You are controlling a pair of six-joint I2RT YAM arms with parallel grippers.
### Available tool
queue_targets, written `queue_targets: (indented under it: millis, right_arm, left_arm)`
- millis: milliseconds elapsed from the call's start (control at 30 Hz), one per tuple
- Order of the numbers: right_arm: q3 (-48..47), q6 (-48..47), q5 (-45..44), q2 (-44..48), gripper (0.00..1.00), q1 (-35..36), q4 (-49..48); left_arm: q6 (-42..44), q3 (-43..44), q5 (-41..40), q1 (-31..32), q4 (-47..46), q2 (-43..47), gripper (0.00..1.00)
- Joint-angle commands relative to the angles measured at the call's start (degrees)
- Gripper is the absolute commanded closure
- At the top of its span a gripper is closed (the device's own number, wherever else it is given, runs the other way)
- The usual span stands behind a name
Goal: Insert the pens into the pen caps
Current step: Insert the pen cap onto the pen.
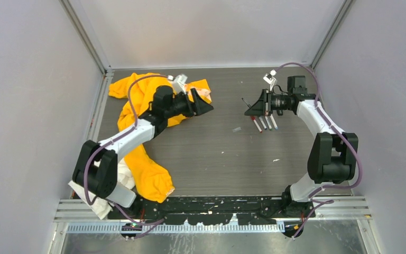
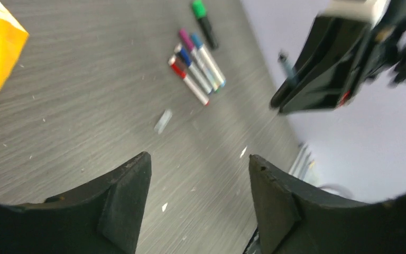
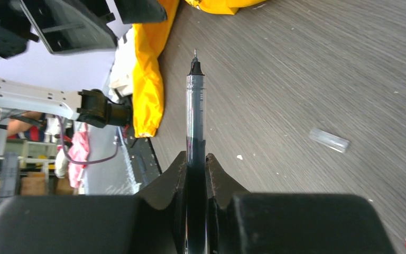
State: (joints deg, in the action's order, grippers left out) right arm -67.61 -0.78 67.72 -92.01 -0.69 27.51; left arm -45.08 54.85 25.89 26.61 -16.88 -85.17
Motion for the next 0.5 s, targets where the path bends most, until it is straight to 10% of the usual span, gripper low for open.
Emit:
queue_targets:
  millis: [0,467]
  right_arm:
    - [-0.4,-8.7,-1.6,3.8,0.99,-1.8,5.9]
    - [2.2,-10.2,-0.6,5.6,0.99,-11.0,6.3]
  left_arm:
    - [21.4,8.8,0.3,7.1,21.8,-4.1,0.34]
    - [37.0,47.0,-6.1,16.6,53.3,-36.5,0.61]
